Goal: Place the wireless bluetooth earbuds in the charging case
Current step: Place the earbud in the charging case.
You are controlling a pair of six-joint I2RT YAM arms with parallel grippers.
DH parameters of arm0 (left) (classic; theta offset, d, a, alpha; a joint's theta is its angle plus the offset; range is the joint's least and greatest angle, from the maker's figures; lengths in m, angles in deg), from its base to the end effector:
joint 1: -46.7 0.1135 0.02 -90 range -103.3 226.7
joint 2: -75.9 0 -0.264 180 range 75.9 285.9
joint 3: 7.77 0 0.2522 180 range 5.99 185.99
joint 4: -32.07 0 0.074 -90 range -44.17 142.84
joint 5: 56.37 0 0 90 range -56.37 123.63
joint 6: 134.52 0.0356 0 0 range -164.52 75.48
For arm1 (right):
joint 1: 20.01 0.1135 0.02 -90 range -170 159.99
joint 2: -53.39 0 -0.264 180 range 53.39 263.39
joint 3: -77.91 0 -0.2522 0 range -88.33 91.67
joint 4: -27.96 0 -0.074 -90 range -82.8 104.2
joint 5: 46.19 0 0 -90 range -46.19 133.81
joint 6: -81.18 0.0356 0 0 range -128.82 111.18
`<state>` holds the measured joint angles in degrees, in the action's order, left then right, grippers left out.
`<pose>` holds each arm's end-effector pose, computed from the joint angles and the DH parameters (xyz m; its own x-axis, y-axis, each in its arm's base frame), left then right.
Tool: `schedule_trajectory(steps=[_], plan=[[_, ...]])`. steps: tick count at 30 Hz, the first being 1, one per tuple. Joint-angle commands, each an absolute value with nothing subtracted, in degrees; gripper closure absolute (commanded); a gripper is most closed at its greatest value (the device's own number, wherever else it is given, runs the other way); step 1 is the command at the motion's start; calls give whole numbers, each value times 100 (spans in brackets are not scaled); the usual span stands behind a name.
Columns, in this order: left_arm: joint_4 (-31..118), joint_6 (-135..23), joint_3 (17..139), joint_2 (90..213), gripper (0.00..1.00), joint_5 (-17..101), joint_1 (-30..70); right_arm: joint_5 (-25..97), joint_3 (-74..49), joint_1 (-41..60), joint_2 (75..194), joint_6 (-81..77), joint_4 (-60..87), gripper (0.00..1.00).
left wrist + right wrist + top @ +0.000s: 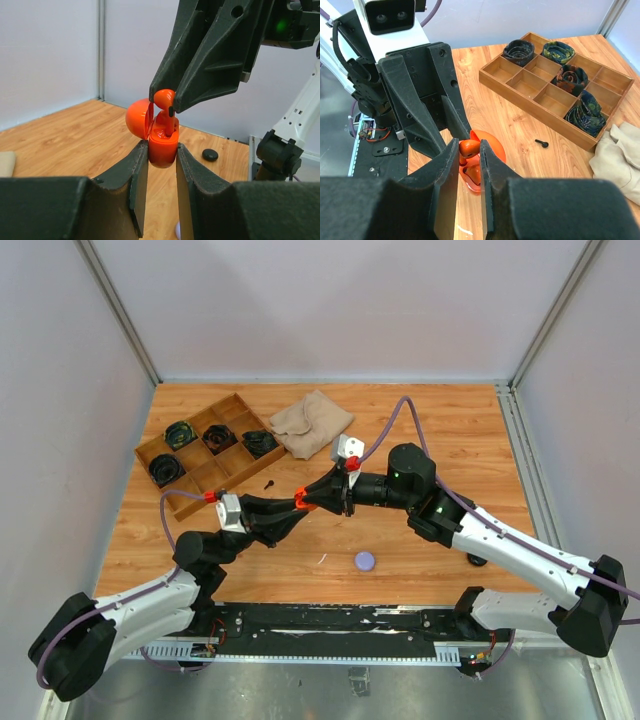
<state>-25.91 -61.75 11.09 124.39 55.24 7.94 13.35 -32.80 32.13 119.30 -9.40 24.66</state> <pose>0.1154 -0.1095 0.2374 0.1064 -0.4386 -0.8924 0.9070 0.4106 -0.0936 0.1507 0.2232 0.3695 0.0109 -0.0002 -0.9999 -0.9916 0.1288 -0.0108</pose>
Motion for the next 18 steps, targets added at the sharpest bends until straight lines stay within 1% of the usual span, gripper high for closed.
schedule_trajectory(steps=[1,8,15,18], plan=[[-2870,-6217,1302,12328,100,5552,790,1358,-3340,3299,11900,-1180,2417,81],[-2844,-6196,1293,12263,100,5537,794,1341,-3355,3301,11871,-1225,2393,80],[-2826,-6170,1285,12325,100,5556,793,1249,-3282,3300,11886,-1192,2380,68],[-2819,-6158,1267,12352,100,5561,793,1174,-3225,3304,11893,-1190,2360,66]])
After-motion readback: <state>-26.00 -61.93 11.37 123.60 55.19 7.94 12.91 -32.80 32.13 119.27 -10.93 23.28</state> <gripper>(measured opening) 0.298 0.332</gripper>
